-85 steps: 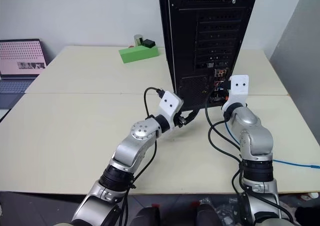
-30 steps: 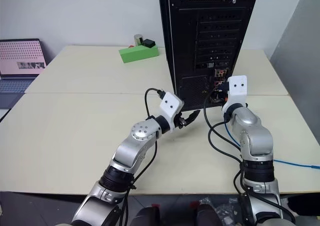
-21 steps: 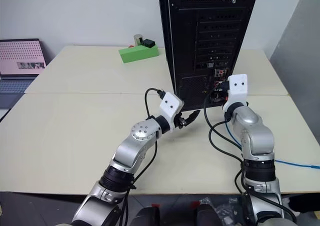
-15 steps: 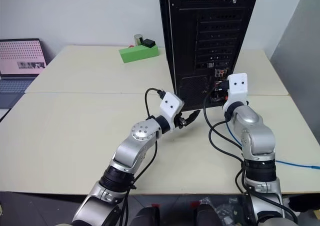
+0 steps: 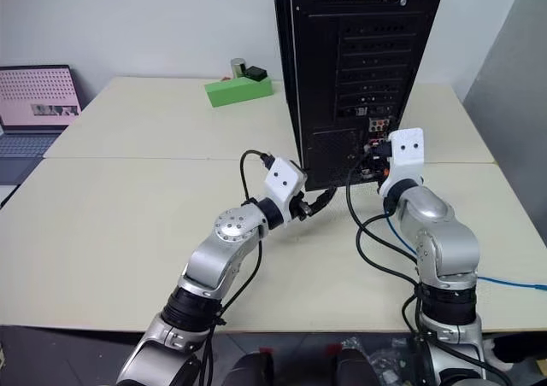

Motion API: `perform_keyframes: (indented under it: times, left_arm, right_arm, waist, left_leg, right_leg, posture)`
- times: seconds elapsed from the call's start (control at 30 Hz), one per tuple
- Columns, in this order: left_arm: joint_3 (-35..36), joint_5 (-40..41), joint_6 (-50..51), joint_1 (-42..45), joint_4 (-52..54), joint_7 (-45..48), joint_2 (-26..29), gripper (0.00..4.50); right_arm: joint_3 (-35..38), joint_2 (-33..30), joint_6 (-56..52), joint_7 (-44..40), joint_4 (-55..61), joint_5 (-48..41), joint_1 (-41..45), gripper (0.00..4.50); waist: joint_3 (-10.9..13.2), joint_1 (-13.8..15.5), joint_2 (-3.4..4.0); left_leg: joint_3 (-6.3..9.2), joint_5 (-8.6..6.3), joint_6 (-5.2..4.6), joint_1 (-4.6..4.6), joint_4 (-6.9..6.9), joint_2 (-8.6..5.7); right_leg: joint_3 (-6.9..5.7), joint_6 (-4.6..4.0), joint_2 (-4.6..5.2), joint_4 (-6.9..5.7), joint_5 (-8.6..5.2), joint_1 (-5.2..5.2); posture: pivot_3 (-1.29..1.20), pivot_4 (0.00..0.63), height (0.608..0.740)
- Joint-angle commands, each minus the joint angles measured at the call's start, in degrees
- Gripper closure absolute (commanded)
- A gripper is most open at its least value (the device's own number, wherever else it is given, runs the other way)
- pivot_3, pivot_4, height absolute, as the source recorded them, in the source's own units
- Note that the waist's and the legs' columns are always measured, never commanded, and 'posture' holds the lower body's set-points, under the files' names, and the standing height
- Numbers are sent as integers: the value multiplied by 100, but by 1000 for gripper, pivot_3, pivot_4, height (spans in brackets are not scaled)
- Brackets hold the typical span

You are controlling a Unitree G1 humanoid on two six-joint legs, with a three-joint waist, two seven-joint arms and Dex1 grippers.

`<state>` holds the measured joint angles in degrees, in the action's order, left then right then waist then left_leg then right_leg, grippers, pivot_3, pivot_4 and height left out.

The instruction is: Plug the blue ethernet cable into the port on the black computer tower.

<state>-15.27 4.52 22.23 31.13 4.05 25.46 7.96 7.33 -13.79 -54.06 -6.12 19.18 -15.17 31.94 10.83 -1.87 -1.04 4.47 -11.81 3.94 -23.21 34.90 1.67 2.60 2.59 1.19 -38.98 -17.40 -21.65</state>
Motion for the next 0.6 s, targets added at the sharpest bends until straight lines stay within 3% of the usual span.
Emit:
perform_keyframes:
  times: [0.03,0.6]
  left_arm:
    - [26,32,-46,51,244,14,-65,1168]
    - [-23,-39,-100,-37,344,78,-28,1168]
  right_arm:
    - [136,0,-53,51,137,-61,228,4500]
    - [185,53,188,216,-247,51,406,4500]
  waist:
    - [0,0,0]
    - [0,-2,0]
  left_leg:
    - [0,0,0,-1,0,0]
    - [0,0,0,-11,0,0]
  right_leg:
    - [0,0,0,0,0,-2]
    - [0,0,-1,-2,0,-12]
  posture:
    - [0,150,740]
    - [0,150,740]
